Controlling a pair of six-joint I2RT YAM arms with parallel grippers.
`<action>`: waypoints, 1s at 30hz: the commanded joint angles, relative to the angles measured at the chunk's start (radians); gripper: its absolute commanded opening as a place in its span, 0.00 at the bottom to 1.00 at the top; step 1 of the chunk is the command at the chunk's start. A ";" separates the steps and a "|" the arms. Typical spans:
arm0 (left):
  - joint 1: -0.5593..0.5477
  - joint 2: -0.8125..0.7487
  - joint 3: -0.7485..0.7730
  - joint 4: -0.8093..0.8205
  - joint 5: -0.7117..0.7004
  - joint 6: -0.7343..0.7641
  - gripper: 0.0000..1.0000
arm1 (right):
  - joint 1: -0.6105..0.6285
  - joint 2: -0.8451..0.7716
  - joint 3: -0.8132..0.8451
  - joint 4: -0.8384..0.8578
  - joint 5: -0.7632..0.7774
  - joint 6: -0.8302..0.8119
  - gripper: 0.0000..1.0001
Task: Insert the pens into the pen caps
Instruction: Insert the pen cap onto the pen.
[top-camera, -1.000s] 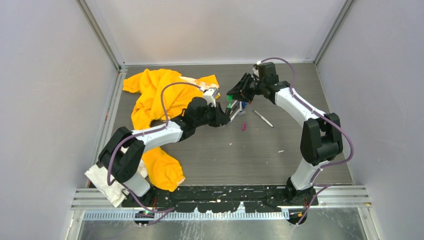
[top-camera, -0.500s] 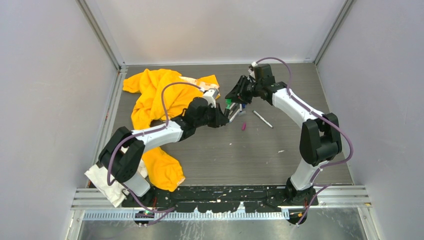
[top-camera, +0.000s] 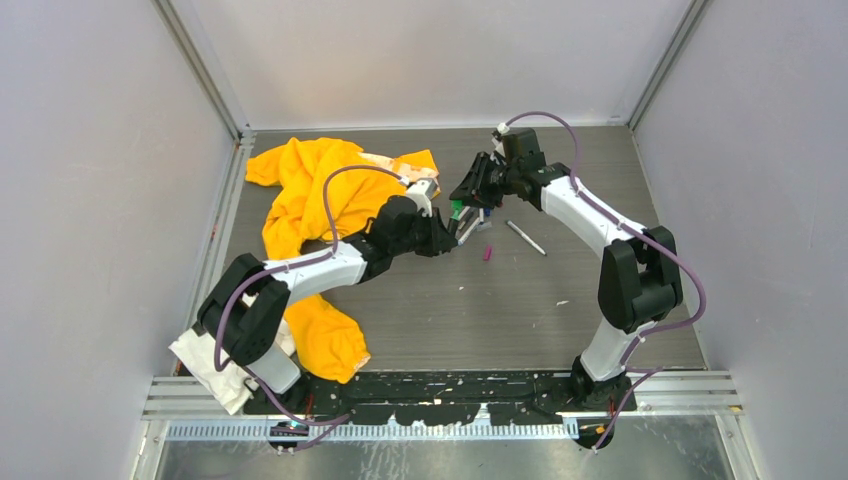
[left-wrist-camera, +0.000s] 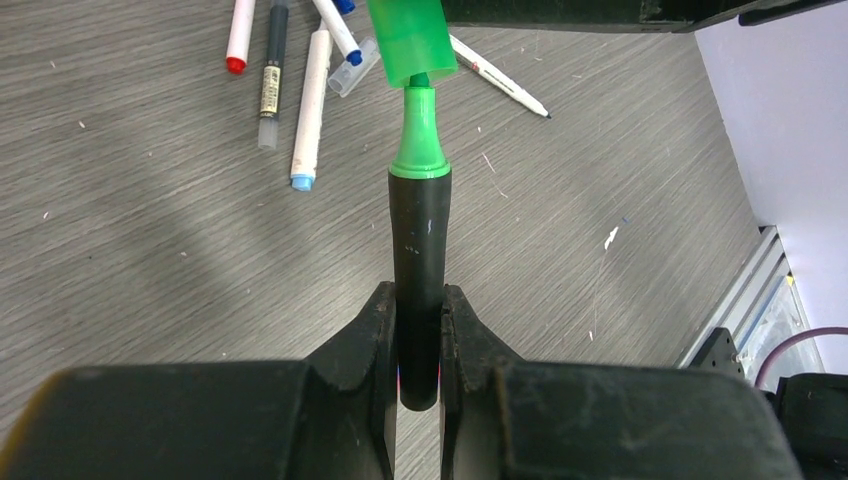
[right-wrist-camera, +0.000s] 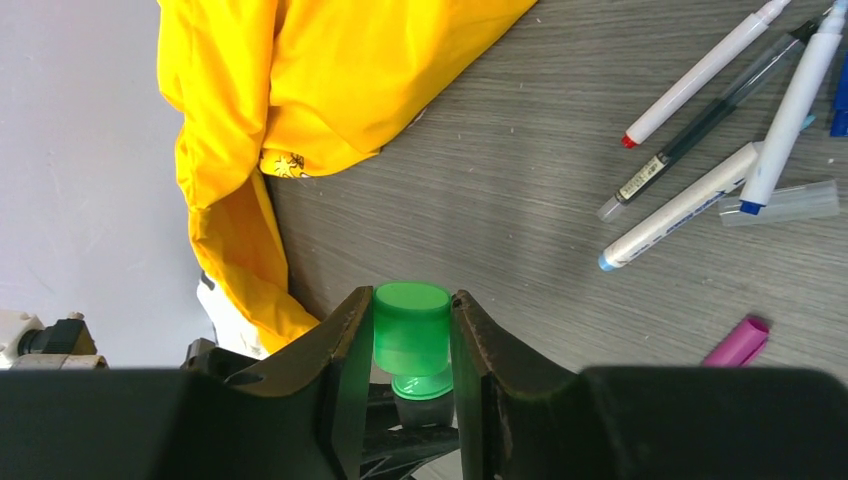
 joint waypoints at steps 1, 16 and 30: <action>0.002 -0.026 0.019 0.040 -0.050 -0.020 0.01 | 0.011 -0.046 0.041 -0.046 0.035 -0.053 0.01; 0.016 0.000 0.027 0.073 -0.029 -0.117 0.01 | 0.057 -0.042 0.042 -0.048 0.041 -0.063 0.01; 0.057 0.018 0.005 0.199 -0.016 -0.119 0.01 | 0.114 -0.041 0.071 -0.083 0.087 -0.144 0.01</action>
